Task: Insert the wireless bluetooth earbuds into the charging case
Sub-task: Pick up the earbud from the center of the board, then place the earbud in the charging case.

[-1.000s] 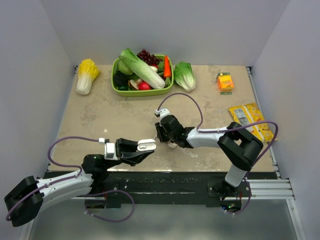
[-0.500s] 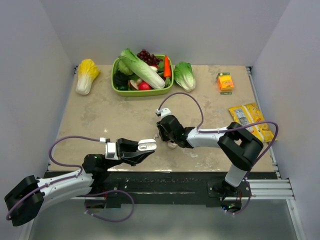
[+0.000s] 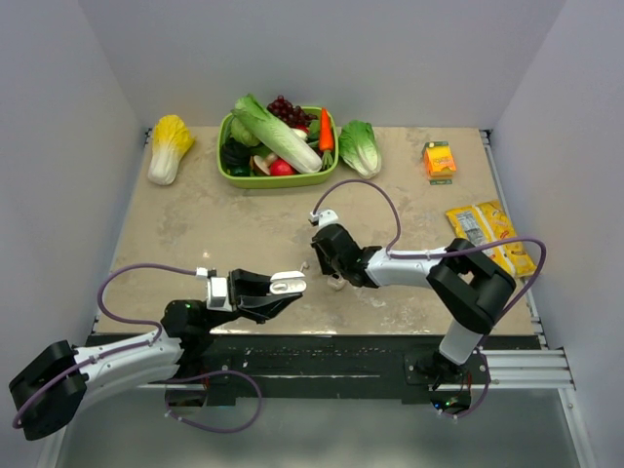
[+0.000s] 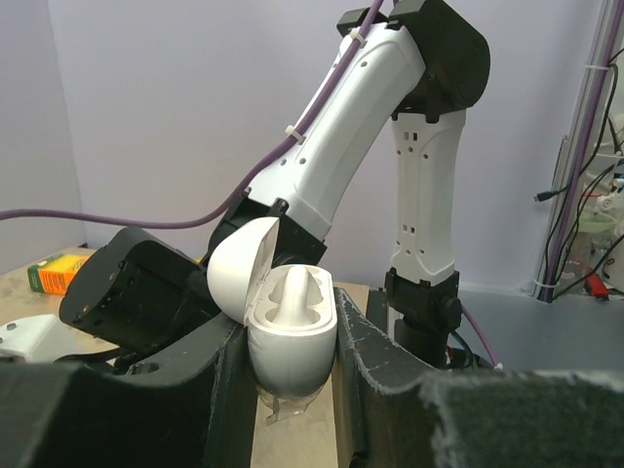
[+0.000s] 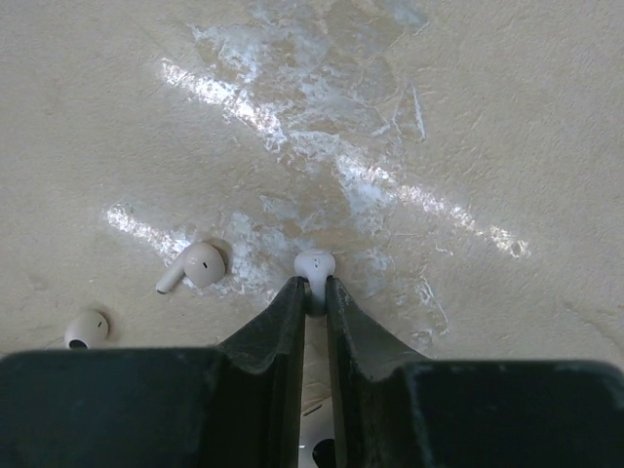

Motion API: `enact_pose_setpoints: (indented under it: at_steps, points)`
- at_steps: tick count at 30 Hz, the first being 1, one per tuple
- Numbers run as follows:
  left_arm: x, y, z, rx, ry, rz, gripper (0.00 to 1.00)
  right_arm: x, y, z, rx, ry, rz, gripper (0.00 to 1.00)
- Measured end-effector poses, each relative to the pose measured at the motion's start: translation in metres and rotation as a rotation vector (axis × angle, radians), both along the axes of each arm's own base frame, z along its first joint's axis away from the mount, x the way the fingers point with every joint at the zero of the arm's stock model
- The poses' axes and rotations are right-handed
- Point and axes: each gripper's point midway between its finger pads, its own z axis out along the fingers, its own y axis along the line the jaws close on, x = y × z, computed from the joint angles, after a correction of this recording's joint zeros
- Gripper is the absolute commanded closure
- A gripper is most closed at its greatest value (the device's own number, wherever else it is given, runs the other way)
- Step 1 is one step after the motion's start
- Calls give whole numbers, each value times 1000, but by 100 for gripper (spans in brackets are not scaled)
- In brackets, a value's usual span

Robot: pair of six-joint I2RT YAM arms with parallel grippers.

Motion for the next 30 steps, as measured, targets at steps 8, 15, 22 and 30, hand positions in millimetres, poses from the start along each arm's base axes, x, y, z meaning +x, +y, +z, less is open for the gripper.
enact_pose_setpoints:
  at_steps: [8,15,22,30]
  points:
    - [0,0,-1,2,2,0,100,1,-6,3,-16,-9,-21,100]
    - [3,1,0,-5,9,15,100,-21,-12,78,3,-128,20,100]
    - [18,4,0,-24,54,88,100,-75,0,204,135,-293,208,100]
    - [25,2,-7,-7,80,109,100,-131,-30,270,242,-375,443,100]
